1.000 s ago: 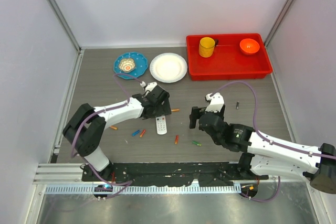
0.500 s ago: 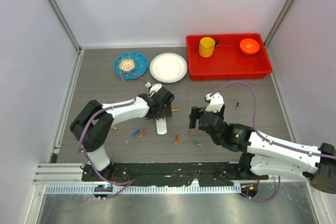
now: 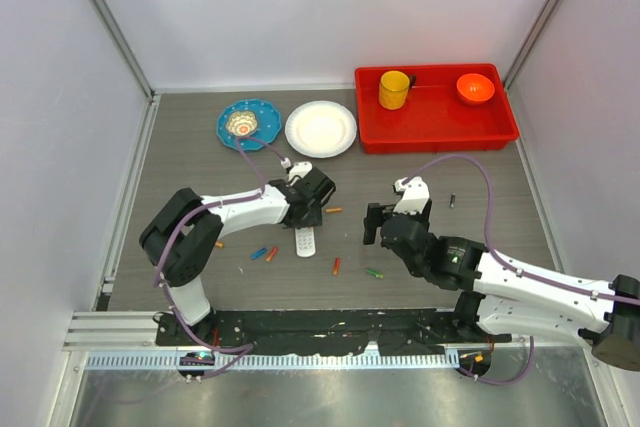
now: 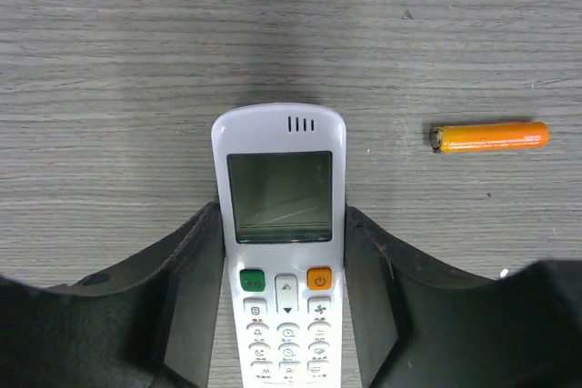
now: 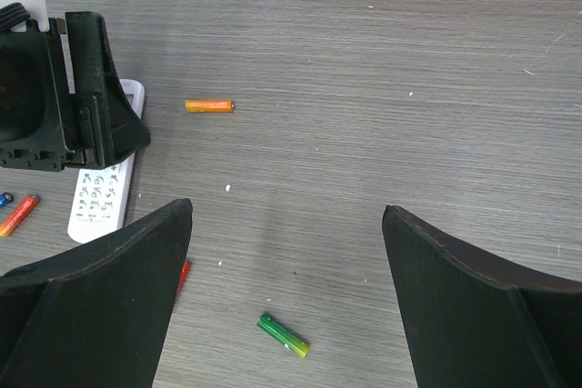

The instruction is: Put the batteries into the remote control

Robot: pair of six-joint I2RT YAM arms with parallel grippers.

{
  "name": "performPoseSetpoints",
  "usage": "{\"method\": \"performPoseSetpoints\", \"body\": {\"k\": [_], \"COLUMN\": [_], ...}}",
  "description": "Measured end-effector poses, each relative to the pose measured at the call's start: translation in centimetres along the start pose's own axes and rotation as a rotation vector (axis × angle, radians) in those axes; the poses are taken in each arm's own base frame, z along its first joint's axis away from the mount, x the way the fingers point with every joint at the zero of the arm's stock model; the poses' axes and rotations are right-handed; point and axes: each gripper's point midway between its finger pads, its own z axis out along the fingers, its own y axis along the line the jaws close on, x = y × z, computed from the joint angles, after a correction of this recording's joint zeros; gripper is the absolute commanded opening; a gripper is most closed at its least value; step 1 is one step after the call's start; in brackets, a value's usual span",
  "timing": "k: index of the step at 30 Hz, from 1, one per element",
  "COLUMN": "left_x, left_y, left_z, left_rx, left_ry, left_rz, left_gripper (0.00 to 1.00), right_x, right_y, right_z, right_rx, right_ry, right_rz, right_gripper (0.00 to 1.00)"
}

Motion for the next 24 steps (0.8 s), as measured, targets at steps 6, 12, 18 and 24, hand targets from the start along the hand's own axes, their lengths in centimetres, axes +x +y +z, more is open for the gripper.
{"method": "performPoseSetpoints", "body": {"k": [6,12,18,24], "left_x": [-0.1,-1.8,-8.3,-9.2], "left_y": [-0.2,-0.2,-0.1,0.8], "left_z": [0.0,-2.5,-10.5,-14.8], "left_rx": [0.013,0.114,0.454,0.774], "left_ry": [-0.006,-0.075,-0.322,-0.474], "left_rz": [0.003,-0.015,-0.202,-0.332], "left_gripper": [0.12,0.00,0.00,0.00], "right_x": [0.0,-0.4,-2.0,-4.1], "right_y": [-0.1,0.4,2.6,6.5], "right_z": [-0.1,-0.4,-1.0,-2.7], "right_rx": [-0.001,-0.022,-0.143,-0.387], "right_ry": [0.000,0.006,-0.015,-0.025], "right_rz": [0.001,0.009,0.101,0.207], "right_gripper": [0.91,0.89,0.90,0.91]}}
